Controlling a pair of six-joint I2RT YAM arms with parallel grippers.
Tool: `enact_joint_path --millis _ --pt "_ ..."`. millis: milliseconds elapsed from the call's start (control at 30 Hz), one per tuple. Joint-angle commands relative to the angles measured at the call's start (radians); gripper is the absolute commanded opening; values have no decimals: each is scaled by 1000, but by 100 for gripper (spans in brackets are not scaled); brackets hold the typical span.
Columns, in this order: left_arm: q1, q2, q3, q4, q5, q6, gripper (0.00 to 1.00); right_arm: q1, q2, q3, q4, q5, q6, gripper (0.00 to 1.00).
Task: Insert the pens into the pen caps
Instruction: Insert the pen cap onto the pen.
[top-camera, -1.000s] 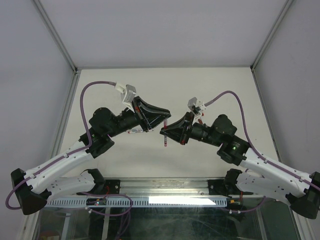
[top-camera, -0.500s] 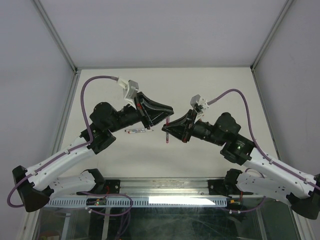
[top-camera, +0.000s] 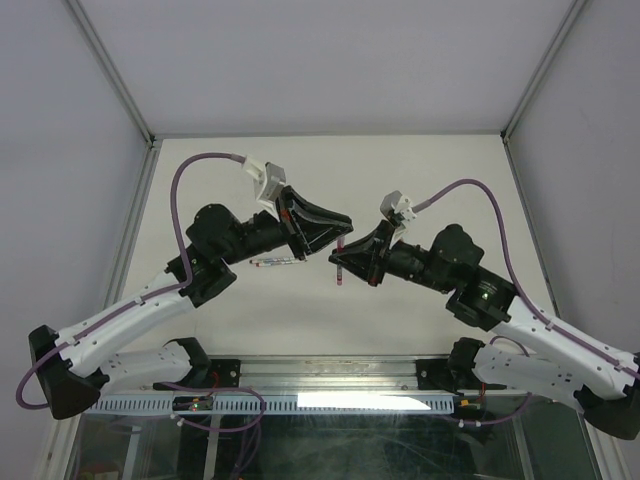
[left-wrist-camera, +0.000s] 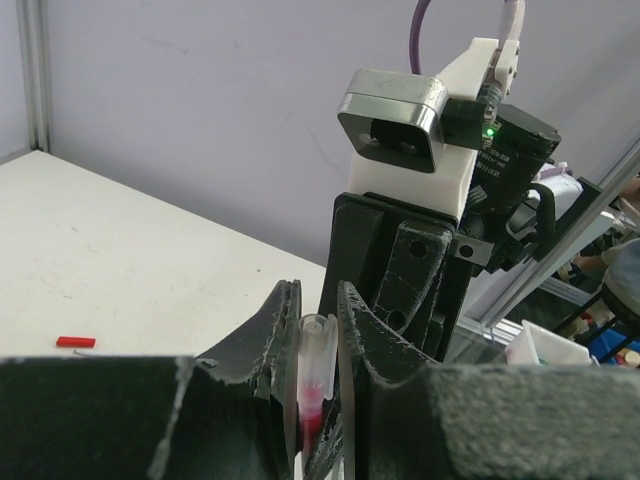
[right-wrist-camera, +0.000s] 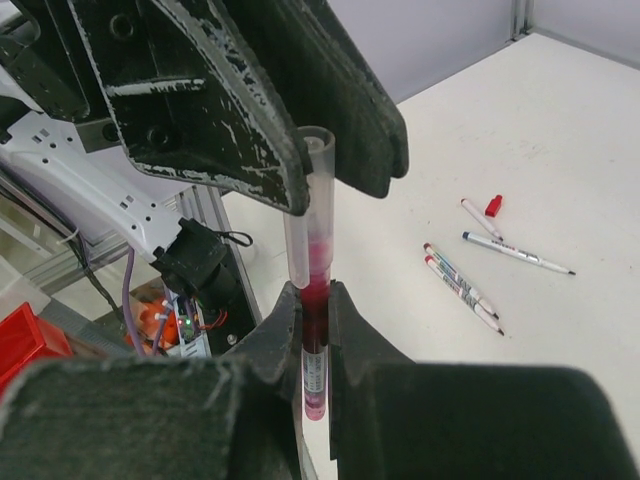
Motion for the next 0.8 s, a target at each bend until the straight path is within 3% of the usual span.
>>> enact_joint_path --millis 0,267,767 --pt "-98 26 -120 -203 129 -29 0 -14 -59 140 289 123 -16 0" --pt "-185 -4 -249 -170 74 -89 0 -15 -116 137 294 183 -37 0" --pt "-271 71 -272 -200 41 -68 0 -15 -138 170 298 204 -65 0"
